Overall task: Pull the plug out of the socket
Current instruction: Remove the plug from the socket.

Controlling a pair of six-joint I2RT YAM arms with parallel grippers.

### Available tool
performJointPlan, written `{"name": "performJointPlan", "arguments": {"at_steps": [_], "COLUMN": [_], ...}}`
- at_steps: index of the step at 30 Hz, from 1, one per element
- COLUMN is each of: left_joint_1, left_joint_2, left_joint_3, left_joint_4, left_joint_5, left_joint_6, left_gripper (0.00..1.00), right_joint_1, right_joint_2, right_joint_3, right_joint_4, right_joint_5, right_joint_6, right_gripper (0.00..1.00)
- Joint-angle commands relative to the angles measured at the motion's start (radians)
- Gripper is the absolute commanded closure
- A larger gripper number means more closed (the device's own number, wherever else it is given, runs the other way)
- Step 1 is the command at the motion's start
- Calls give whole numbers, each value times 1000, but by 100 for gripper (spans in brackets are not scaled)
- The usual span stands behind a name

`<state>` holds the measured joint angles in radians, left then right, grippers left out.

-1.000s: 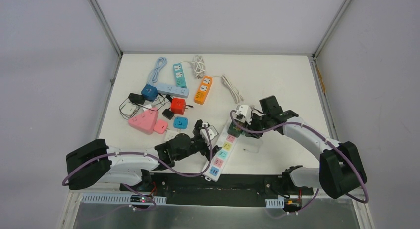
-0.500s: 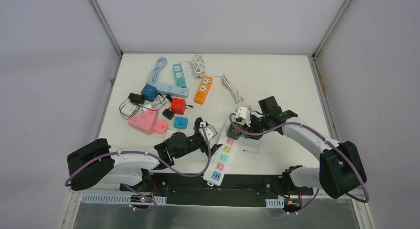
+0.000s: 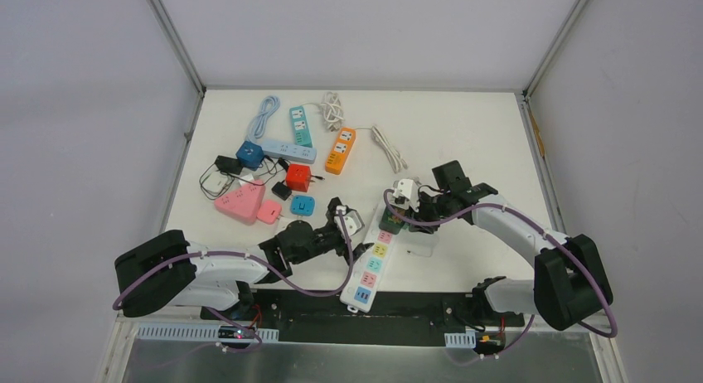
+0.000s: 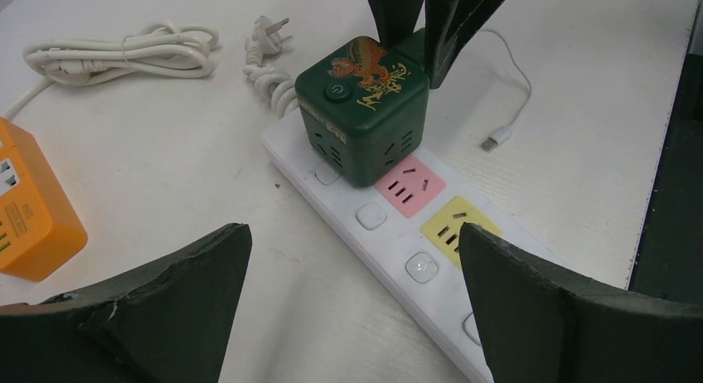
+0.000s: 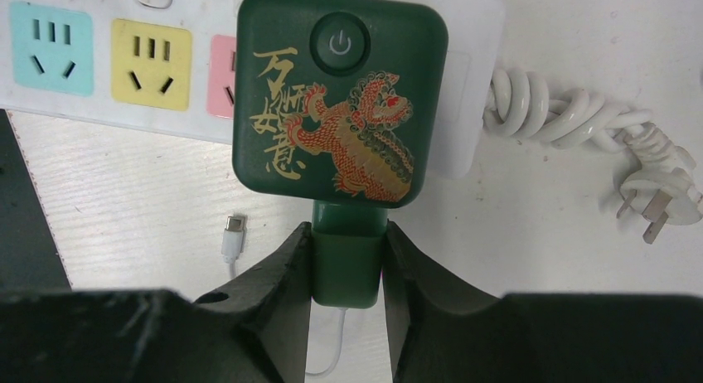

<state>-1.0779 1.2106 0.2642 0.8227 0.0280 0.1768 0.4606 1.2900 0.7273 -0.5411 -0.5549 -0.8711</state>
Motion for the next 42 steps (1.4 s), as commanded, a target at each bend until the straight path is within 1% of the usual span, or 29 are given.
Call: {"name": "performJointPlan", "arguments": {"at_steps": [1, 5, 11, 17, 21, 23, 29, 33, 37, 40, 42], "left_joint_1": [18, 42, 123, 156, 184, 206, 273, 283, 284, 282, 282], "left_joint_2": [-7, 1, 12, 24, 26, 26, 51, 86, 146, 224, 290], "left_joint_3": [-4, 1, 1, 4, 8, 13, 82, 105, 131, 156, 159], "left_joint_4": [57, 59, 80, 81, 91, 82, -23, -47, 0, 116, 231], "left_joint_5": [74, 140, 273, 334, 413, 463, 595, 657, 676, 676, 665], "left_joint_6": [40, 62, 43, 40, 58, 82, 127, 218, 216, 136, 80], "left_gripper": [1, 1, 1, 1, 1, 1, 1, 1, 1, 1, 1], "right_joint_1": [10, 11, 10, 21, 31, 32, 35, 37, 41, 48, 53], "right_joint_2": [15, 16, 15, 27, 54, 76, 150, 171, 194, 204, 199], "right_joint_3": [24, 26, 26, 43, 93, 122, 176, 195, 219, 229, 221], "right_joint_4": [-42, -48, -54, -56, -100, -146, -255, -266, -268, -262, -243], "right_joint_5": [-36, -39, -42, -30, -50, -75, -95, -94, -94, -96, -99], "right_joint_6": [-28, -34, -47, -87, -173, -242, -411, -469, -480, -454, -433], "right_gripper": [100, 100, 100, 100, 100, 100, 100, 100, 100, 100, 100]}}
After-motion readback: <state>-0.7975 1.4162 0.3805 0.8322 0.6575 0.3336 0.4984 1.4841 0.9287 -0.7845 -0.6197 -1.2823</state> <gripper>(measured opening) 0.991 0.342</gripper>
